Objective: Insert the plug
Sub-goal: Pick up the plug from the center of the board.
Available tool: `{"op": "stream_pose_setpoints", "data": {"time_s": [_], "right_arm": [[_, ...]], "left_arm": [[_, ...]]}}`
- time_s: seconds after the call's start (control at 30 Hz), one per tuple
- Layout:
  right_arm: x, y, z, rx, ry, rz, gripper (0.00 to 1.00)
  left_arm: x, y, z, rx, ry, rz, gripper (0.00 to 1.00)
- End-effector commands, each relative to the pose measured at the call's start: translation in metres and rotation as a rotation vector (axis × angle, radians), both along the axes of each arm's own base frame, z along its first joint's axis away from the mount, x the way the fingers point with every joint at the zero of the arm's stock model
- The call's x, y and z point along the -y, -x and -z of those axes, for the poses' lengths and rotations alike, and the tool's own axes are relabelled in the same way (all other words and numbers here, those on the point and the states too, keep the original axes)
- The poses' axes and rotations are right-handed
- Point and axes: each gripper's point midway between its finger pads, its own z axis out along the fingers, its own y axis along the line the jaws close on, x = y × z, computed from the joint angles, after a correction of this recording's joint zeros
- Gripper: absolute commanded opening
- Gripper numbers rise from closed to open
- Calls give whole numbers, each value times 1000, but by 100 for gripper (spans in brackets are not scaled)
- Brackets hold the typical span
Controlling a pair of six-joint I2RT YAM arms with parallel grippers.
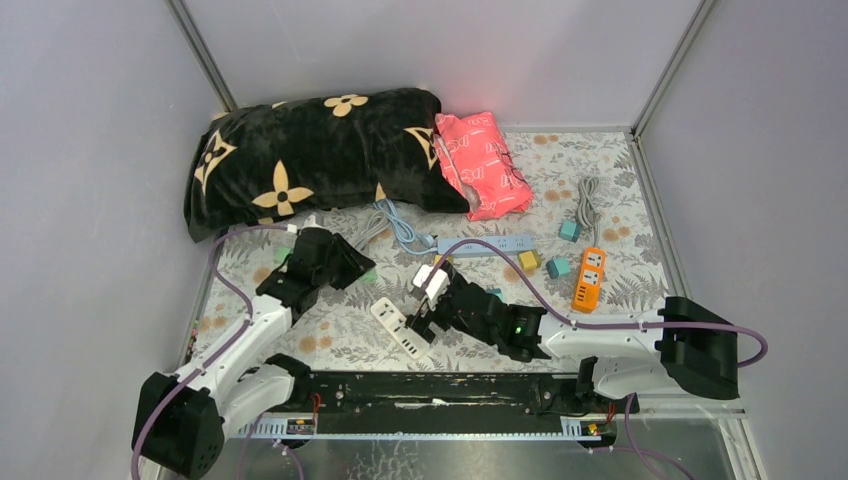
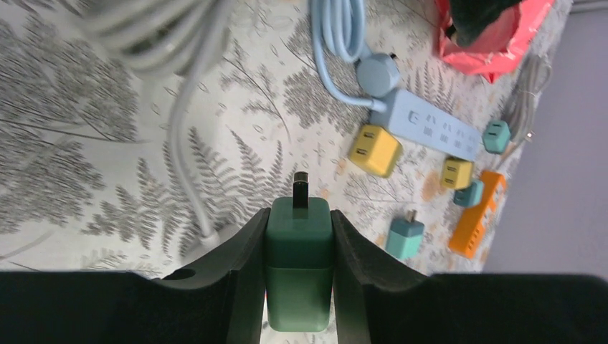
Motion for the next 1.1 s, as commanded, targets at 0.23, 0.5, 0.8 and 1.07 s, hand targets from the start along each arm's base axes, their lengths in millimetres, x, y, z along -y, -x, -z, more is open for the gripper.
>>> {"op": "stream_pose_setpoints", "data": {"time_s": [0.23, 0.5, 0.8, 1.07], "right_arm": [[-31, -8, -67, 413, -130, -188, 98], [-40, -9, -61, 570, -116, -247, 96], [-47, -22, -54, 700, -79, -221, 76], [-45, -34, -44, 757, -40, -163, 57]], "left_arm": [[52, 5, -23, -105, 232, -20, 5], [69, 12, -31, -171, 337, -72, 7], [82, 17, -47, -182, 417, -93, 8], [87, 20, -54, -187, 465, -83, 9]]}}
